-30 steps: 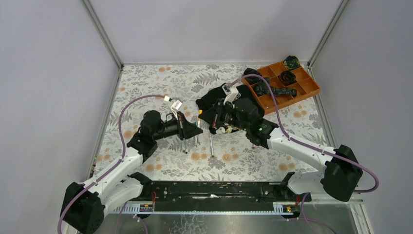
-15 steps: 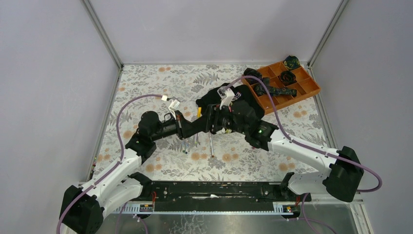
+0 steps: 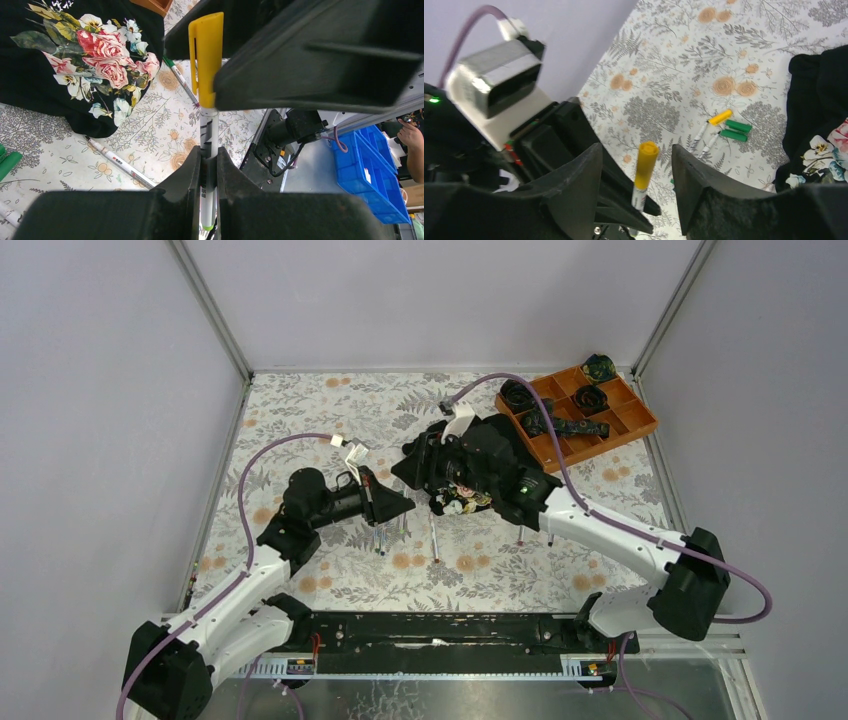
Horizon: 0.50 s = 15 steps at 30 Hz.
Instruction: Insert the pens into the pen caps
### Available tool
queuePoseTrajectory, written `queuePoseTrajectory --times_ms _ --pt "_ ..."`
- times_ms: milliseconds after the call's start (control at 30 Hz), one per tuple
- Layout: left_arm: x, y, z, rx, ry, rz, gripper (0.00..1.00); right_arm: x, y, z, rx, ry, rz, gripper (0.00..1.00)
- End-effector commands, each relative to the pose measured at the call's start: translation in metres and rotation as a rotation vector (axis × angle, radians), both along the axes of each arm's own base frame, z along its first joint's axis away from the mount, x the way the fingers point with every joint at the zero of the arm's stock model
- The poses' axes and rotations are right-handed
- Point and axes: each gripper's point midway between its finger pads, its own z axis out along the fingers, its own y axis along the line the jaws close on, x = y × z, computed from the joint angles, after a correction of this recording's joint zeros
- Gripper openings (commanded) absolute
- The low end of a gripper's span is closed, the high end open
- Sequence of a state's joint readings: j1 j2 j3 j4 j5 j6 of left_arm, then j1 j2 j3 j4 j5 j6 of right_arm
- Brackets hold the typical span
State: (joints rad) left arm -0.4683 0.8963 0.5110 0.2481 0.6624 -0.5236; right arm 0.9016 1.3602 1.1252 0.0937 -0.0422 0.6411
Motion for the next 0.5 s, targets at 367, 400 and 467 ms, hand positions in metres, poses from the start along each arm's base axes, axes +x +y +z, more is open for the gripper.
queuePoseTrajectory --times_ms 367,400,467 --pt "0.012 0.005 0.024 -0.026 -0.094 0.07 0.0 -0.012 0.001 -0.022 -0.027 0.103 0.037 0.0" --pt "0.015 0.006 0.026 -0.027 -0.1 0.084 0.0 -0.017 0.0 -0.031 -0.031 0.135 0.046 0.0" --pt "0.018 0.008 0.031 -0.034 -0.113 0.107 0.0 -0.027 0.0 -0.045 -0.037 0.18 0.07 0.0"
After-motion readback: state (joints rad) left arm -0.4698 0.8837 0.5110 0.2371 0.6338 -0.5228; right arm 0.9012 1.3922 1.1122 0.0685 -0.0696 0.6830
